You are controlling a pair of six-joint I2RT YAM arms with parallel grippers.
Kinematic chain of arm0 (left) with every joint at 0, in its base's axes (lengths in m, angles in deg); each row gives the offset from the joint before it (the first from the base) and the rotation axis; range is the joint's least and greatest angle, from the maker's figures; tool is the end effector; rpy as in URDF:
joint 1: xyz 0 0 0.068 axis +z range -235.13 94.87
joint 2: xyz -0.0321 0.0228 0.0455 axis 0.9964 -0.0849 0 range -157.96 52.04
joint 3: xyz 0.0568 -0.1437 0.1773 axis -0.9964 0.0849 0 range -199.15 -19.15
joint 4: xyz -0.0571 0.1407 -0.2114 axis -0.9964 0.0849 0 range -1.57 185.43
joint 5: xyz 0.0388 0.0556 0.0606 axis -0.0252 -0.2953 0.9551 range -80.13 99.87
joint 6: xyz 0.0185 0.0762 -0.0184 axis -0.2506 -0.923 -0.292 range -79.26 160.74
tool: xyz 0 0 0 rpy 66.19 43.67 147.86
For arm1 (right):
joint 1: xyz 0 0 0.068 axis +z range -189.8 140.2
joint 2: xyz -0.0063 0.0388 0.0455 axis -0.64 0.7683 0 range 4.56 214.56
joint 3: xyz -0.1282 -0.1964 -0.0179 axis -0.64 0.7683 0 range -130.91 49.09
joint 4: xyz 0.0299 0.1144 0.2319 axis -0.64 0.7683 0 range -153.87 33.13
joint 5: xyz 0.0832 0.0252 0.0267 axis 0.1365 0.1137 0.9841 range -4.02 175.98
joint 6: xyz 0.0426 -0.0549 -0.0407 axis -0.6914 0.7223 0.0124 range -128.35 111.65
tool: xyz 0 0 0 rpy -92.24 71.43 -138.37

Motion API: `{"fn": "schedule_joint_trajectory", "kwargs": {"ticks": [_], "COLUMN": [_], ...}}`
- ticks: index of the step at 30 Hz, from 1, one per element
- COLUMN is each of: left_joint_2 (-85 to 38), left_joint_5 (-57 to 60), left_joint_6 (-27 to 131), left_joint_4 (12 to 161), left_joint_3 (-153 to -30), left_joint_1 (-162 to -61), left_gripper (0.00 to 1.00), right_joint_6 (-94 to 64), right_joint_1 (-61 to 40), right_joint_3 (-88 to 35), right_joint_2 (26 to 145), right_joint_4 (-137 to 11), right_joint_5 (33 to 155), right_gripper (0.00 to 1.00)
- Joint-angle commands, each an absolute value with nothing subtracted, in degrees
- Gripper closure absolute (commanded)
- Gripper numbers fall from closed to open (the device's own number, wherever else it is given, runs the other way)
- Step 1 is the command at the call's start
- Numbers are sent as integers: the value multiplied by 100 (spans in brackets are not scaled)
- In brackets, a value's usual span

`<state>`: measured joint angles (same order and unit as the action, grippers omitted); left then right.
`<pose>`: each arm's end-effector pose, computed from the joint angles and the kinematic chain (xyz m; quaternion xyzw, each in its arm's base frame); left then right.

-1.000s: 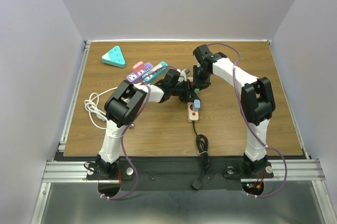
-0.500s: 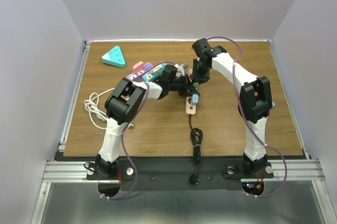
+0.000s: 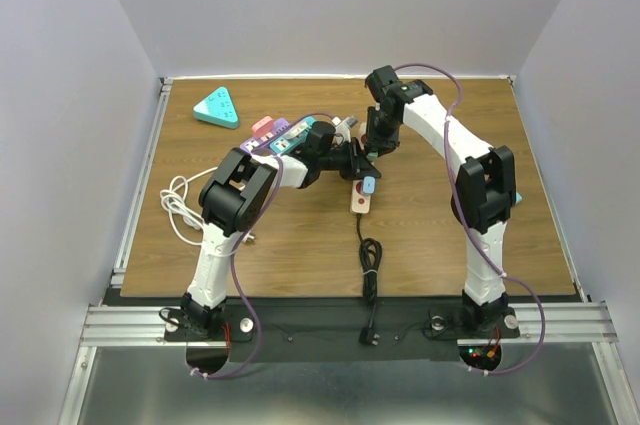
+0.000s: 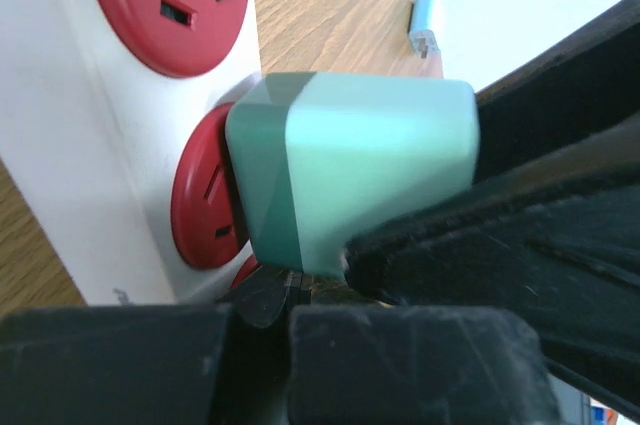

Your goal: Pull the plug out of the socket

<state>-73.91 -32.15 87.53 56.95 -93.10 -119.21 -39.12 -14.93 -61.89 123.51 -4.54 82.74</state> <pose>0.3607 -0.3003 0.0963 0.1181 0.7850 -0.5693 0.2139 0.3955 0.1788 0.2035 0.0560 0.9785 0.0673 0.1869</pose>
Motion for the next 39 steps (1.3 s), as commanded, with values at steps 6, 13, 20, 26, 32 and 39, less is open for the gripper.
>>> {"fn": "schedule_joint_trajectory", "kwargs": {"ticks": [6, 13, 20, 26, 32, 39], "left_joint_2": [-8235, -8243, -8252, -8279, -8287, -8287], "left_joint_5": [-2213, -2221, -2318, -2388, -2423, -2432], "left_joint_6": [8038, 8038, 8056, 8073, 8073, 8073], "left_joint_4": [7657, 7657, 7648, 7639, 7639, 7639], "left_joint_3": [-8700, -8744, -8762, -8788, -8788, -8797], "left_joint_1": [-11756, -11756, -11747, -11747, -11747, -11747], "left_gripper": [100, 100, 100, 100, 100, 100], "right_joint_6": [-4043, -3964, -4017, -3964, -4035, -4069], "right_joint_1": [-1633, -1668, -1677, -1677, -1659, -1659], "right_joint_3": [-7440, -6299, -5586, -5498, -5673, -5902], "right_joint_2": [11556, 11573, 12048, 12416, 12716, 12901], "right_joint_4": [-525, -1000, -1667, -1852, -1887, -1887], "right_joint_5": [8150, 7991, 8536, 8536, 8720, 8853], "right_gripper": [99, 100, 99, 66, 25, 27]}}
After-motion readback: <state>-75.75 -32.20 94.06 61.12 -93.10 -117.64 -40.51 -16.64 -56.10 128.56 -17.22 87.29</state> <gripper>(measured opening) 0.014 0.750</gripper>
